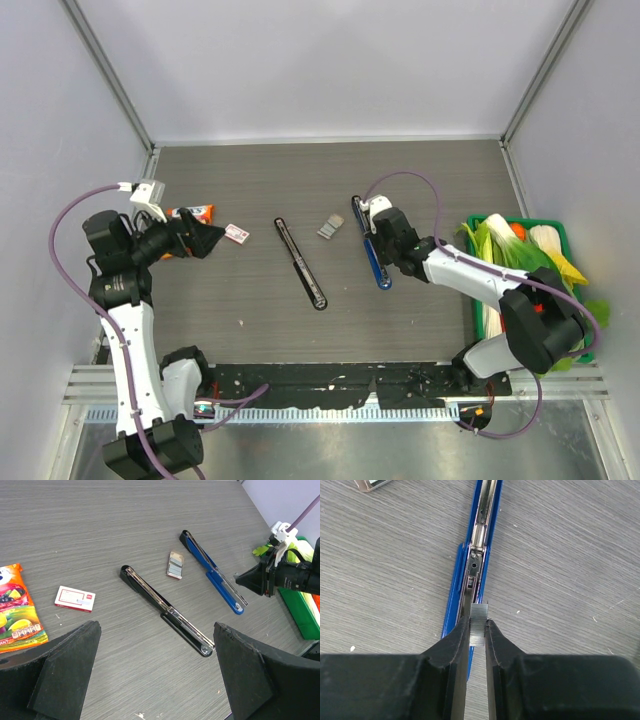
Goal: Load the staples into the stapler
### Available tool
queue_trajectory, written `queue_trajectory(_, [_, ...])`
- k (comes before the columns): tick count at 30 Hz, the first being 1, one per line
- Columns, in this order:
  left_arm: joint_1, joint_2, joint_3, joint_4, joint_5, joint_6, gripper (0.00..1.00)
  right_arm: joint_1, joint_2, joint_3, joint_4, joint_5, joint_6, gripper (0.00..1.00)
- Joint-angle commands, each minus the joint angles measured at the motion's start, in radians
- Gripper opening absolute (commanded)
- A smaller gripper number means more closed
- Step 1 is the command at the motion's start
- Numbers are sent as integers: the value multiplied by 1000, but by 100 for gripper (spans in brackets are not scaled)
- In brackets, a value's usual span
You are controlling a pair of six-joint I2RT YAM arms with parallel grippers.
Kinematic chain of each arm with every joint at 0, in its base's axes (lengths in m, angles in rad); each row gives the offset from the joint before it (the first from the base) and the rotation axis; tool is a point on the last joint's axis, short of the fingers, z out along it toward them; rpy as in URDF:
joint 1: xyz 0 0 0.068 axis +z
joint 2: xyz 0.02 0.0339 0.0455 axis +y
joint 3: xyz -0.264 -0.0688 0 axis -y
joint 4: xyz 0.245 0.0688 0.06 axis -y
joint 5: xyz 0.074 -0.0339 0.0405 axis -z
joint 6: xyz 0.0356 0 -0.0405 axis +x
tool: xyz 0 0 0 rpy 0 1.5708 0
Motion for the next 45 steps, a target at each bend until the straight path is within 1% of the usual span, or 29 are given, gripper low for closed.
queue_trajectory(1, [15,-8,-3,48,10,-13,100,5,-8,1,-1,30,57,15])
queue_trajectory(6, [17,0,-5,54,9,-16,100,6,1,8,-12,37,89,15])
queue_trajectory(13, [20,3,-8,58,7,-19,100,9,24,21,-46,-1,129,14])
queue_trajectory(19, [25,6,-8,59,7,-18,100,8,27,14,-40,-51,134,14])
queue_trajectory(33, [26,7,-10,62,9,-19,100,9,21,7,-34,-58,119,14])
queue_trajectory(45, [29,8,-10,62,9,-19,100,-18,15,-5,-32,-74,111,13])
